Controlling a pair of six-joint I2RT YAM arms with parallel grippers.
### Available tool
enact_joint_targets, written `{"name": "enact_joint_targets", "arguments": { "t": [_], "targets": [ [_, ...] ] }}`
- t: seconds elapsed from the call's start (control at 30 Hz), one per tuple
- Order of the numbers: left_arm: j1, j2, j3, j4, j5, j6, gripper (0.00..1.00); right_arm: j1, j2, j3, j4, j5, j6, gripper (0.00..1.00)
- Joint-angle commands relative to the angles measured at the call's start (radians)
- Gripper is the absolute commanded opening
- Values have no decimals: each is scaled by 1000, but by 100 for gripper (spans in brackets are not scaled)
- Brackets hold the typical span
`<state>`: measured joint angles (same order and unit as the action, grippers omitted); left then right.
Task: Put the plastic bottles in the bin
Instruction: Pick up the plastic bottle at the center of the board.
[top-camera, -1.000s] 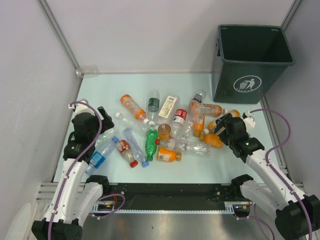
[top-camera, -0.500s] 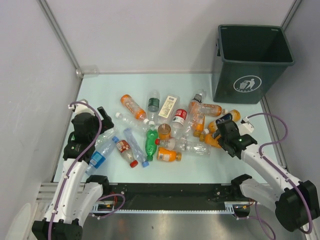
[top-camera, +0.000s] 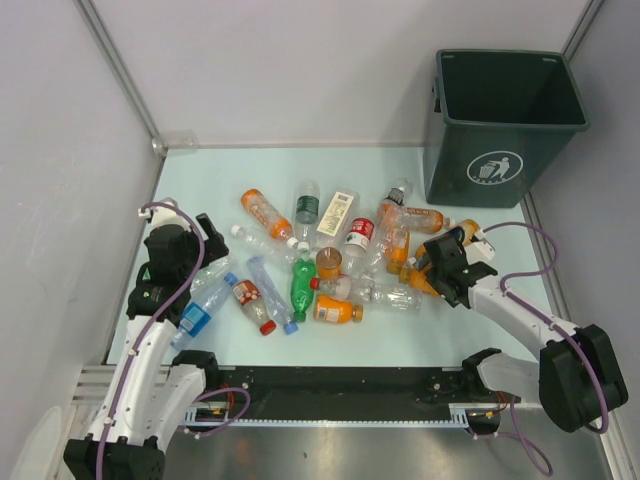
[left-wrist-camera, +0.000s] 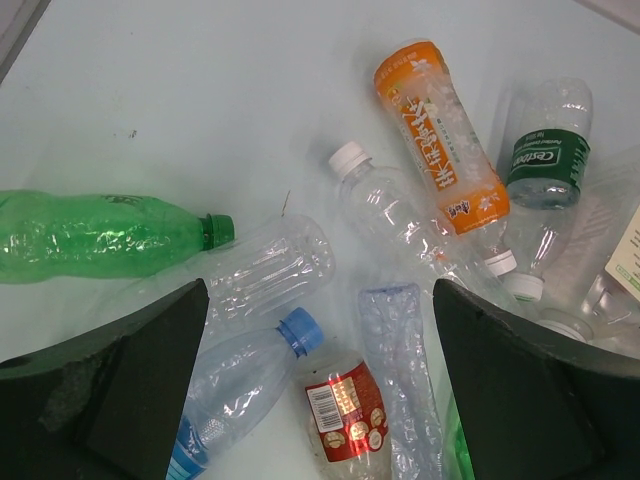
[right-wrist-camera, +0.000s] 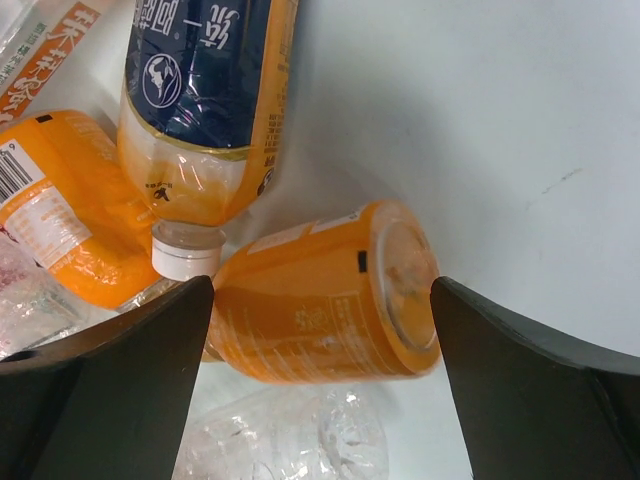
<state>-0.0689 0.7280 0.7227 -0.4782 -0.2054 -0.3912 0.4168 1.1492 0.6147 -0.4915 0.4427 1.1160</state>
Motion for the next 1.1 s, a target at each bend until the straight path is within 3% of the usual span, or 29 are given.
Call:
{"name": "enact_joint_targets", "arguments": {
  "t": [0.0,0.37,0.5,0.57,0.7,1.07],
  "targets": [
    [9,2,35,16,12,15,100,4,-3,-30,48,-1,38,95],
    [9,-6,30,16,21,17,100,-18,10,-87,103,-39,34,93],
    [9,-9,30,16,23,15,100,-23,18,-102,113,-41,39,87],
    [9,-10,29,15,23,15,100,-26,20,-107,104,-38,50,80],
    [9,-15,27,10,20,15,100,-29,17,-109,94,-33,48,53],
    [9,-13,27,10,20,14,100,-39,-80,-109,50,-25,25,21]
  ]
}}
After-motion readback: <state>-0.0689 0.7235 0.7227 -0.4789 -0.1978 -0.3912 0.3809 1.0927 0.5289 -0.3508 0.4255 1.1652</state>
